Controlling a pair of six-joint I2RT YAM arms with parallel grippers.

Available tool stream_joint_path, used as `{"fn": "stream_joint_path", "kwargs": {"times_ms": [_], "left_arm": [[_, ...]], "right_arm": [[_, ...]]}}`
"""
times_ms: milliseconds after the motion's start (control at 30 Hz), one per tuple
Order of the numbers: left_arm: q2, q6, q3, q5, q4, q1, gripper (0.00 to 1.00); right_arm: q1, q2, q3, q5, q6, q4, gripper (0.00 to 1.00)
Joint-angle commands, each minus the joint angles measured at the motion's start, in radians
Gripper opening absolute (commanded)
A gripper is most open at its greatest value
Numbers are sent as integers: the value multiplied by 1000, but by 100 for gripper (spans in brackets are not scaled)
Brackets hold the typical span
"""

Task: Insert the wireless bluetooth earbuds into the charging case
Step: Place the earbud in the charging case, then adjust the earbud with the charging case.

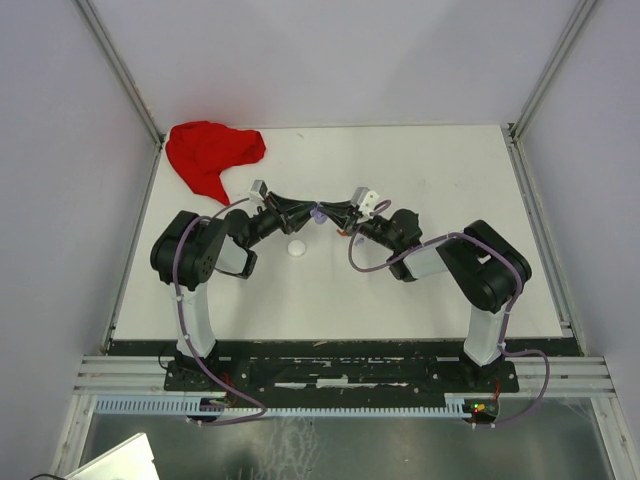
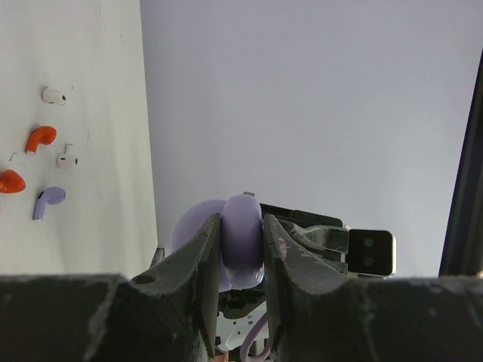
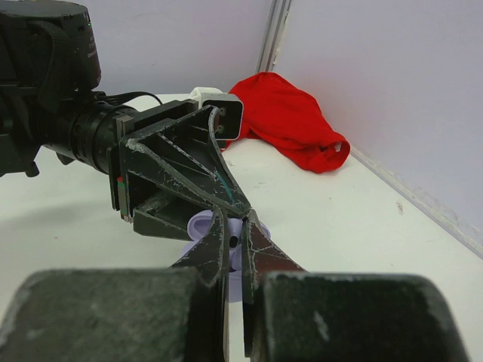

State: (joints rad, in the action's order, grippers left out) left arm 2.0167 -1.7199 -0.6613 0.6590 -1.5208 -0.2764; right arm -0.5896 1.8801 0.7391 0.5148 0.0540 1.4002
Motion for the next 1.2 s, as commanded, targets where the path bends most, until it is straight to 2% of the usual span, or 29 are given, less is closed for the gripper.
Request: {"fn": "stream_joint_path", "kwargs": {"times_ms": [0,467,533,667,700,733,800,1000,1100,1167], "left_arm": [[-19,-41,-31,7,-107,-2,3],[2,-84,-26,-17,-171,-1,3],[3,-83,-26,-19,-170,-1,3],[6,-84,-29,-21,-171,-2,3],[5,-83,-29,-21,-170,-1,3],[6,-82,-29,-21,-170,-3,3],[9,-79,-28,-22,-170,-1,3],[20,-56,-11,-21,-170,4,3],[21,-42,6,-14,-170,17,3],[14,-29,22,-10,-170,29,3]], "right_arm": [[-7,-11,-15,18,-5,44,2],[-10,-30,-43,-18,0,44,2],[-10,-32,-46,-30,-11,43,4],[-10,-47,-48,-41,-32,43,33],[-9,-52,-49,-47,-44,44,52],[-10,-60,-50,-51,-53,44,61],[-10,-80,-54,-68,-64,43,71],[-6,-216,-105,-252,-143,41,94],[-5,-308,-163,-452,-199,10,95],[1,-409,-182,-612,-299,-149,90]]}}
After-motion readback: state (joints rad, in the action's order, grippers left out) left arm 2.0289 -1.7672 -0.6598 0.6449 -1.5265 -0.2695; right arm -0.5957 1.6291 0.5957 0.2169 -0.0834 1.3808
